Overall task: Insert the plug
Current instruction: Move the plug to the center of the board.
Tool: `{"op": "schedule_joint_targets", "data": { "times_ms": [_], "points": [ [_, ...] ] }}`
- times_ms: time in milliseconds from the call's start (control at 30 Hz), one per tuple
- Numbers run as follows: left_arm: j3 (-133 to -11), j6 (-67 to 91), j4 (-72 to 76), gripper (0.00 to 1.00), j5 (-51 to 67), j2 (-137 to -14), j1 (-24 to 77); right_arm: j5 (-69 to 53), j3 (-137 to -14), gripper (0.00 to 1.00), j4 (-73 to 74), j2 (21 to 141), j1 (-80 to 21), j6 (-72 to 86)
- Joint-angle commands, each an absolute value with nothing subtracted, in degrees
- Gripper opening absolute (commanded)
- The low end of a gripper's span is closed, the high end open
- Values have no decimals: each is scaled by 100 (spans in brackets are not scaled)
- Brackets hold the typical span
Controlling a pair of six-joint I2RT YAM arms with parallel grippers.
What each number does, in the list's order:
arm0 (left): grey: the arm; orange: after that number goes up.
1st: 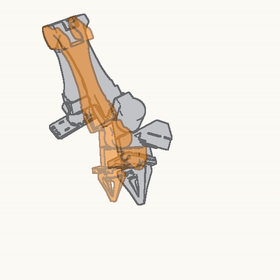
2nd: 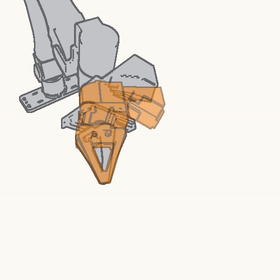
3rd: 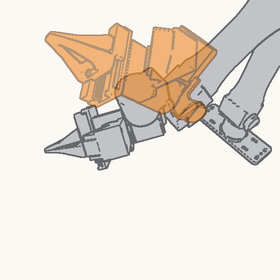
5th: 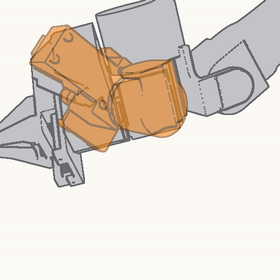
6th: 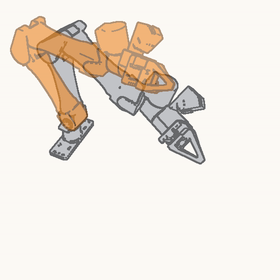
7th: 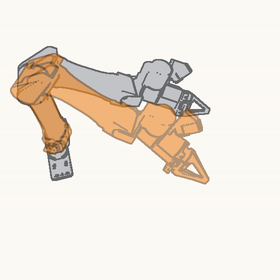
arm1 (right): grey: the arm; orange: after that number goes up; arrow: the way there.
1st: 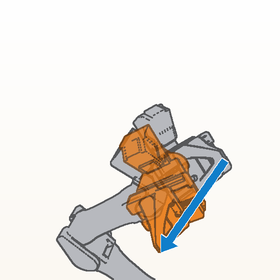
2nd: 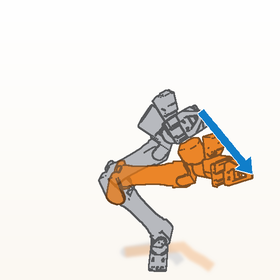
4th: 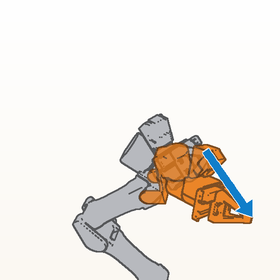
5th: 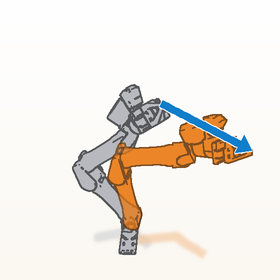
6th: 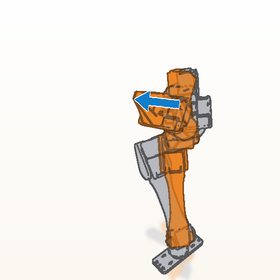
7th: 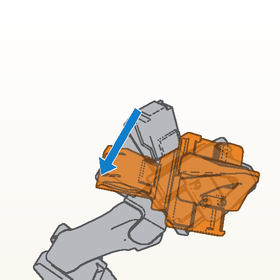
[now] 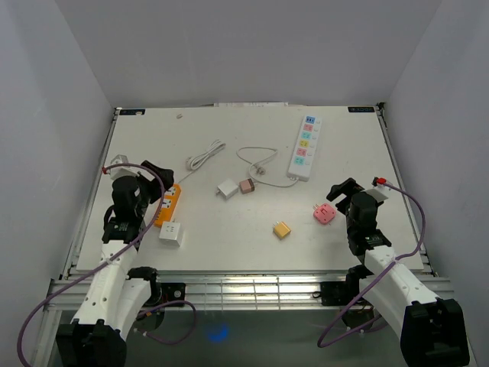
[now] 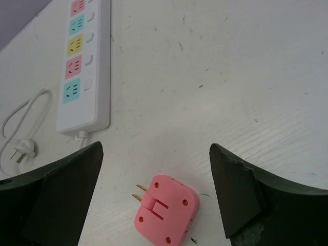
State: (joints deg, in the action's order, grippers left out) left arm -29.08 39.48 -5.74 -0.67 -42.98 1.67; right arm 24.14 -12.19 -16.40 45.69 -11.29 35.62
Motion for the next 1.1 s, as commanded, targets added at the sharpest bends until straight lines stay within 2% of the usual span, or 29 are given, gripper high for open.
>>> {"op": "schedule_joint_targets", "data": {
  "times_ms": [0, 133, 267, 400, 600, 833, 1067],
  "points": [
    [-3539, 4096, -1659, 98, -474, -4289, 158, 2619, -1213, 89, -1723, 4526, -1143, 3612],
    [-4277, 4184, -2837, 98, -923, -4902, 158, 2689, -1213, 89, -1670, 4509, -1142, 3665],
    [-4816, 3473, -3479, 98, -186, -5422, 158, 2672, -1213, 89, -1661, 4500, -1143, 3665],
    [-5018, 2963, -3779, 98, 1236, -5791, 158, 2646, -1230, 89, -1670, 4526, -1143, 3639],
    [-5203, 2637, -4587, 98, 1107, -6178, 158, 2602, -1248, 89, -1670, 4562, -1143, 3612],
    [-5186, 2452, -5036, 98, 1239, -6003, 158, 2558, -1274, 89, -1679, 4597, -1143, 3612],
    [-5326, 2637, -5616, 98, 712, -6407, 255, 2540, -1283, 89, -1679, 4632, -1142, 3595]
  ]
}}
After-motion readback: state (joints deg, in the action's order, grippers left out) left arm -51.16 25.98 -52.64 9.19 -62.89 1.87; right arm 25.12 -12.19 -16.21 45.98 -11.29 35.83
